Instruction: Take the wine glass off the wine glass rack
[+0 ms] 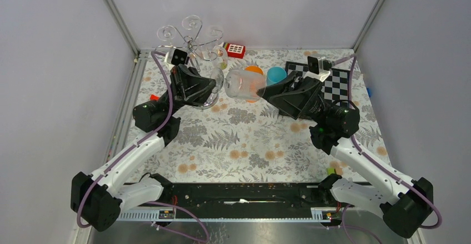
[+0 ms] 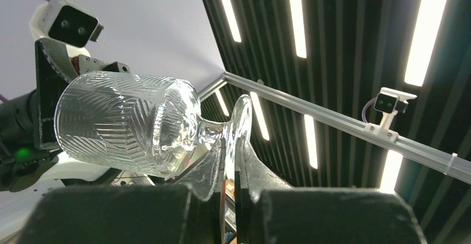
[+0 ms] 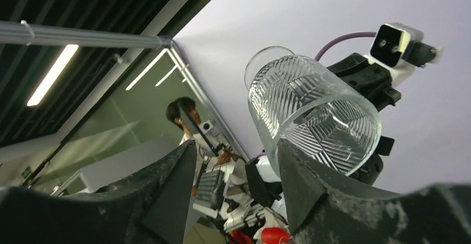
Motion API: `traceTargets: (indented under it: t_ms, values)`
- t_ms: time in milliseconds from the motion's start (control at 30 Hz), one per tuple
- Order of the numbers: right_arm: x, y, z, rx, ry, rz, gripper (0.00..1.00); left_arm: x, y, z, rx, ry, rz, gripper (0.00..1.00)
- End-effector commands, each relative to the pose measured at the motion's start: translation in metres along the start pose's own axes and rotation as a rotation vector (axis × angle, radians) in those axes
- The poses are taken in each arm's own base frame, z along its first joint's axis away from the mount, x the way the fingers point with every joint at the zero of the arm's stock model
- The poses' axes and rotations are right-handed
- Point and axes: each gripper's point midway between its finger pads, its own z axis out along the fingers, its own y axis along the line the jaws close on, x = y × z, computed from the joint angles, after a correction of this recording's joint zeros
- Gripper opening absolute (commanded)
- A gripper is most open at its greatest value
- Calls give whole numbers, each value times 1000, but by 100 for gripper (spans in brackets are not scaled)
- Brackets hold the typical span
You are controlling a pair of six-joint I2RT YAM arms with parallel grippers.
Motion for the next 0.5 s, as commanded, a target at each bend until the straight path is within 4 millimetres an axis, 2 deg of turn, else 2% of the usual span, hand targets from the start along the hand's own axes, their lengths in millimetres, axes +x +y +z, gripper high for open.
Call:
traceTargets:
  t_ms: [0, 167, 467]
  values:
    - [3, 41, 13, -152, 83, -78, 58, 16, -39, 0, 153, 32, 63, 0]
    - [4, 35, 20, -149, 101, -74, 45, 19, -32, -1, 148, 49, 60, 0]
    - [3, 38, 24, -198, 100, -89, 10, 21, -23, -1, 140, 72, 66, 0]
